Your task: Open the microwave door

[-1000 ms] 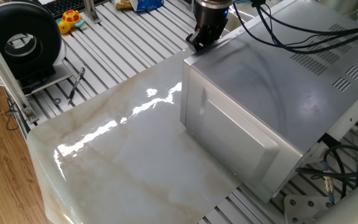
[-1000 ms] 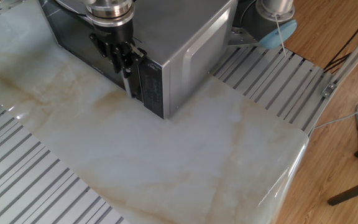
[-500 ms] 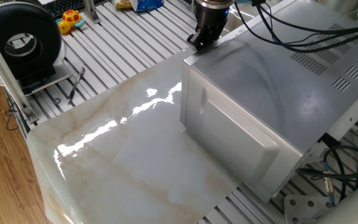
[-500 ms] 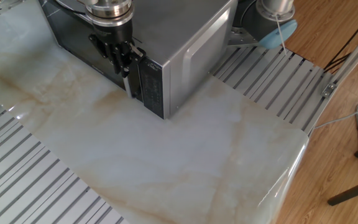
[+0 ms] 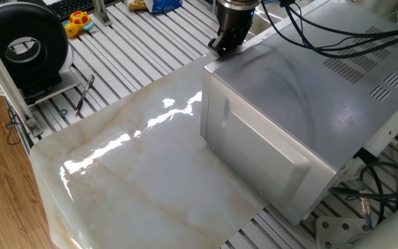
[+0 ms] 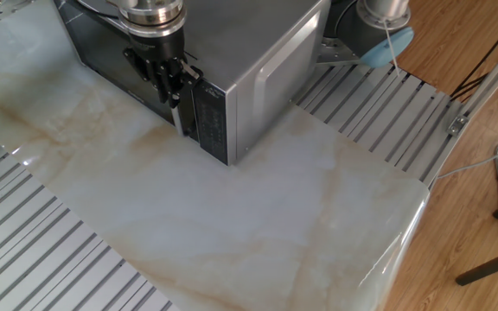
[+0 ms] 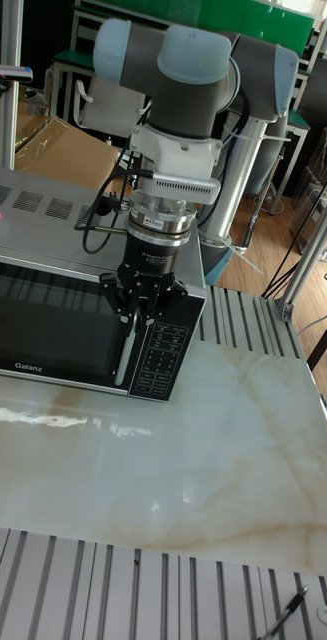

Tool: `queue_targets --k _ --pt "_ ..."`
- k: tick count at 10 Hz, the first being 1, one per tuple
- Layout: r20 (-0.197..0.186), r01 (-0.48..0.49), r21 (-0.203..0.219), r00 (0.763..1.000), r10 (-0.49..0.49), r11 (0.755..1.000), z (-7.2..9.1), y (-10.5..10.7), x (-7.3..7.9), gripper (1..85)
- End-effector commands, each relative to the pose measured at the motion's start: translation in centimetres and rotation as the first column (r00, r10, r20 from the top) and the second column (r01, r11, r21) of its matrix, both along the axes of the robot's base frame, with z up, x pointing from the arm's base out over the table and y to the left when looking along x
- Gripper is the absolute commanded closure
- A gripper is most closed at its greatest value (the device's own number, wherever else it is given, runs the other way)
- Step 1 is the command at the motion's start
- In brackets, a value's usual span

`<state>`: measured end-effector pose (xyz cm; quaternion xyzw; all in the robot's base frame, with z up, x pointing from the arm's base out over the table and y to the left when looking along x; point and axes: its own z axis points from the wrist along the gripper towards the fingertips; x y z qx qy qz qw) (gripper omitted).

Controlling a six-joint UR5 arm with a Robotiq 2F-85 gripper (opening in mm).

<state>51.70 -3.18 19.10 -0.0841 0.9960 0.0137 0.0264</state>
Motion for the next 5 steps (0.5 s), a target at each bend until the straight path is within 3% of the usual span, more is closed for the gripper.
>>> queue_targets --k 1,5 --pt "0.008 -0.004 0.006 1.0 0.004 1.0 0.14 0.1 0.19 83.0" --pt "0.03 -0.009 0.025 1.0 0.008 1.0 0.2 0.61 0.75 83.0"
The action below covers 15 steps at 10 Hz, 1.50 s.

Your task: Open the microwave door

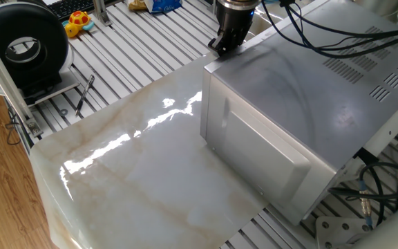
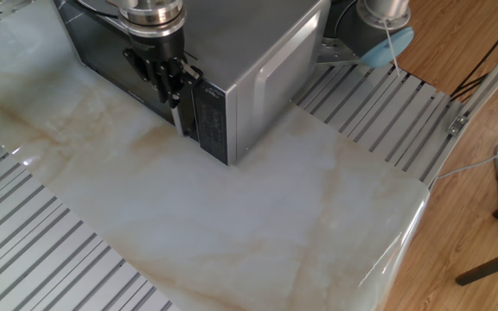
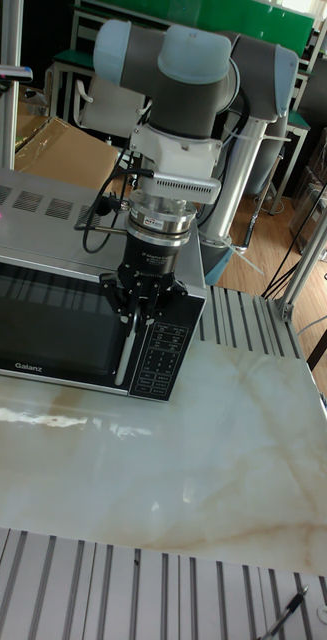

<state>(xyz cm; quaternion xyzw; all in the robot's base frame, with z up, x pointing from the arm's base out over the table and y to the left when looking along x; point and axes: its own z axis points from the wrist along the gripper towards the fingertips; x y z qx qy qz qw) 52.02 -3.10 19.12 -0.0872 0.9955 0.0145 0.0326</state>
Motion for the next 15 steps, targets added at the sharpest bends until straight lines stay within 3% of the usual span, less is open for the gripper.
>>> queue_targets --k 1,2,3,4,5,7,8,9,11,13,15 --pt "0.019 -0.007 0.022 1.0 0.007 1.0 0.2 0.5 0.5 83.0" --pt "0.011 0.003 -0.02 1.0 -0.003 1.0 0.1 -0.6 0.3 83.0" --pt "0.0 0.01 -0.033 1.0 -0.01 0.999 0.2 -0.9 -0.1 77.3" --pt "0.008 0.021 -0.038 1.0 -0.021 0.999 0.7 -1.1 -0.3 83.3" --pt "-0.005 0.032 -0.024 0.999 -0.032 0.999 0.9 -0.8 -0.8 83.0" --pt "-0.007 0.007 -0.066 1.0 -0.008 0.998 0.2 -1.0 -0.2 82.7" --pt "-0.012 -0.004 -0.08 1.0 0.003 0.997 0.1 -0.3 0.3 69.3" --pt "0.025 -0.029 -0.026 0.999 0.029 0.999 0.0 1.3 1.4 50.0" --pt "0.042 -0.074 -0.028 0.996 0.075 0.997 -0.5 0.0 2.0 48.3" --pt "0.035 -0.1 -0.024 0.994 0.101 0.995 -0.6 0.2 1.8 37.7" --pt "0.025 -0.094 -0.029 0.995 0.095 0.995 0.0 0.7 1.5 37.0"
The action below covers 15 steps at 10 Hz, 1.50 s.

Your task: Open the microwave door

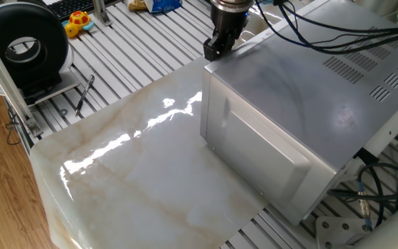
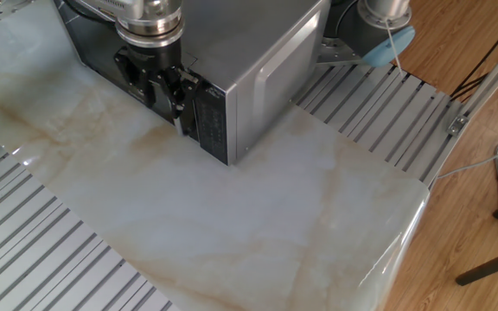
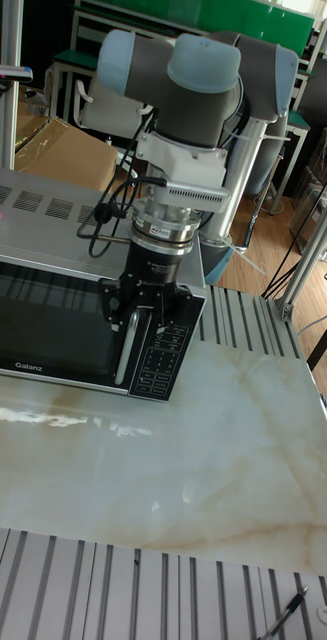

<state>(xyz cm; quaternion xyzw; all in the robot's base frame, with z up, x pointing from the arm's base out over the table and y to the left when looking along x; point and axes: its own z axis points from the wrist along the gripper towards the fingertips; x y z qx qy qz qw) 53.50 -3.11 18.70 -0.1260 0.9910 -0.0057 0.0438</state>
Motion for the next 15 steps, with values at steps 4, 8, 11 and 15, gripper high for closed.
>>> queue_targets --k 4,8,11,15 --pt "-0.016 0.0 0.002 1.0 0.0 1.0 2.7 2.4 -1.2 38.3" --pt "-0.014 -0.003 -0.05 1.0 0.002 0.999 3.4 1.6 -1.6 73.0" --pt "-0.017 0.005 -0.052 1.0 -0.006 0.999 3.4 1.5 -1.7 83.0" --pt "-0.02 0.011 -0.049 1.0 -0.012 0.999 3.4 1.6 -1.8 83.0"
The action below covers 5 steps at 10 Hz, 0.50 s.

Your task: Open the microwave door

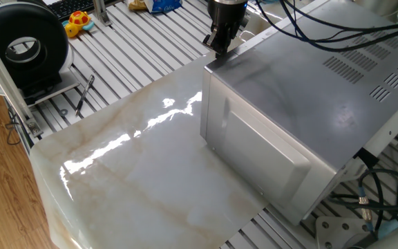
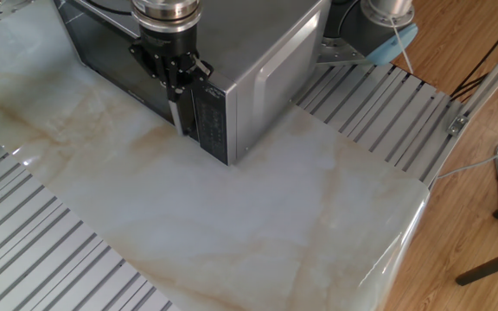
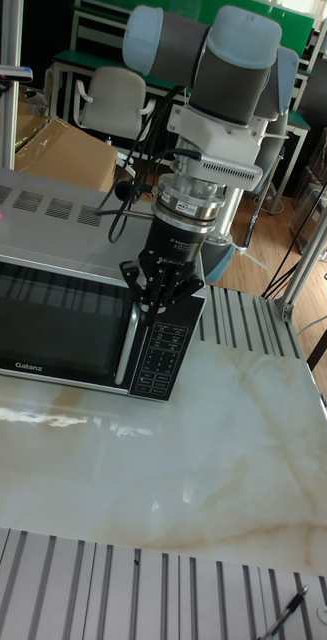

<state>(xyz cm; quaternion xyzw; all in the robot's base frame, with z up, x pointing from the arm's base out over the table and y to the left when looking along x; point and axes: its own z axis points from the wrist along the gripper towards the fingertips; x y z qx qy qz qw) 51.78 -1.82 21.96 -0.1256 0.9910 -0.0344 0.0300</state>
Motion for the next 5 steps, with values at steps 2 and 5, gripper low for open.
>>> queue_targets --k 2,5 --pt "0.036 0.018 0.038 0.999 -0.019 0.999 0.2 0.9 0.9 83.0" --pt "0.06 0.019 0.054 0.998 -0.022 0.998 0.3 1.3 1.5 83.0"
